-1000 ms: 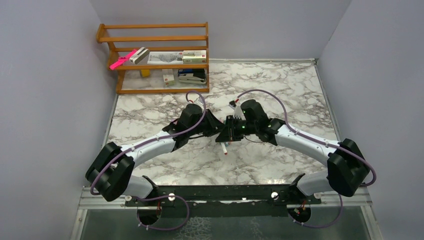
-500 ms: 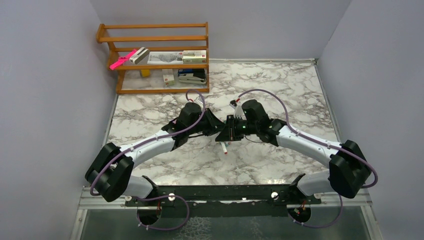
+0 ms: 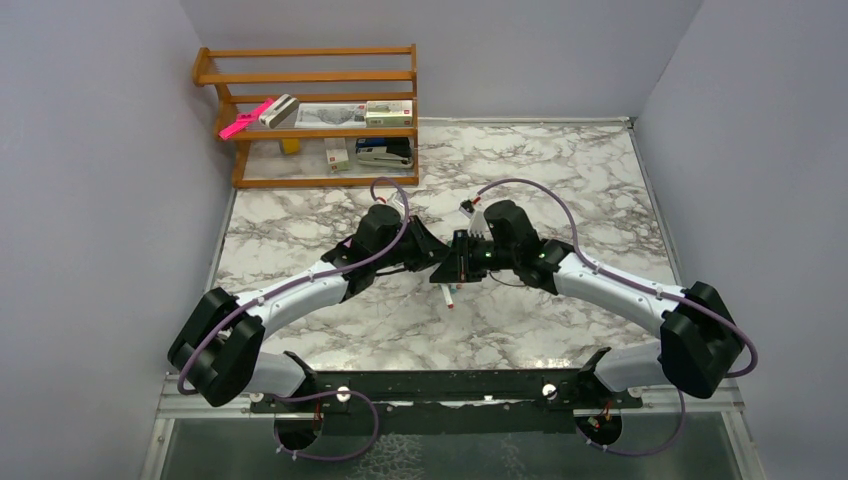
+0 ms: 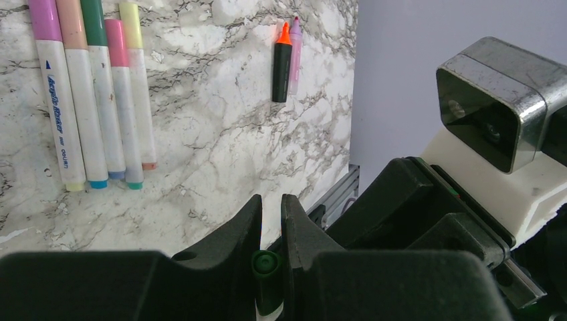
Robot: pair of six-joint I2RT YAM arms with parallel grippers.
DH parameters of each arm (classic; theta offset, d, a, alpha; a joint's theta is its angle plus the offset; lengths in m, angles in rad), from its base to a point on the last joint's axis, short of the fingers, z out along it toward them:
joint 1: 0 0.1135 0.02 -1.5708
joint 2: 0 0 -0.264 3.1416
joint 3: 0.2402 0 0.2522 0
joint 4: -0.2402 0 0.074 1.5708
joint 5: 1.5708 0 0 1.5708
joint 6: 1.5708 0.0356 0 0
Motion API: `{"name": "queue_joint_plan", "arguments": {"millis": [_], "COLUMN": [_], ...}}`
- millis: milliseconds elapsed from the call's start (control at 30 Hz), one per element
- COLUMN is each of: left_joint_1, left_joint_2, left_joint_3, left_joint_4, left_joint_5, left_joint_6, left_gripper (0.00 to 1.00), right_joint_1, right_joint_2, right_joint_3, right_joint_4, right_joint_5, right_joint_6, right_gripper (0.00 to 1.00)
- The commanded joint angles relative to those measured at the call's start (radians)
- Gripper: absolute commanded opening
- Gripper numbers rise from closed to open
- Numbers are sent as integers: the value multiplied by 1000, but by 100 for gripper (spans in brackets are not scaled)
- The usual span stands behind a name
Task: Open the pen caps
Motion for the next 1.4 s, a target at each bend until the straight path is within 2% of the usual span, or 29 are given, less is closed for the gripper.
{"name": "queue_joint_plan", "arguments": {"millis": [0, 767, 1033, 1367], "left_joint_1": [45, 310, 386, 401], "left_joint_2": [-20, 34, 5, -74], "left_joint_3": [-3, 102, 118, 84], "left_joint_4": [26, -28, -201, -450], "left_joint_5": [-63, 36, 88, 23], "left_joint_6": [9, 107, 265, 459], "left_gripper": [0, 0, 0, 0], "right_joint_1": [29, 49, 47, -20], "right_joint_2": [-28, -74, -51, 49], "right_joint_3": [-25, -59, 25, 115], "right_joint_4": [-36, -65, -226, -425], "right_joint_5": [-26, 1, 167, 521], "right_joint_6": [2, 3, -87, -196], "right_gripper": [1, 1, 1, 1]}}
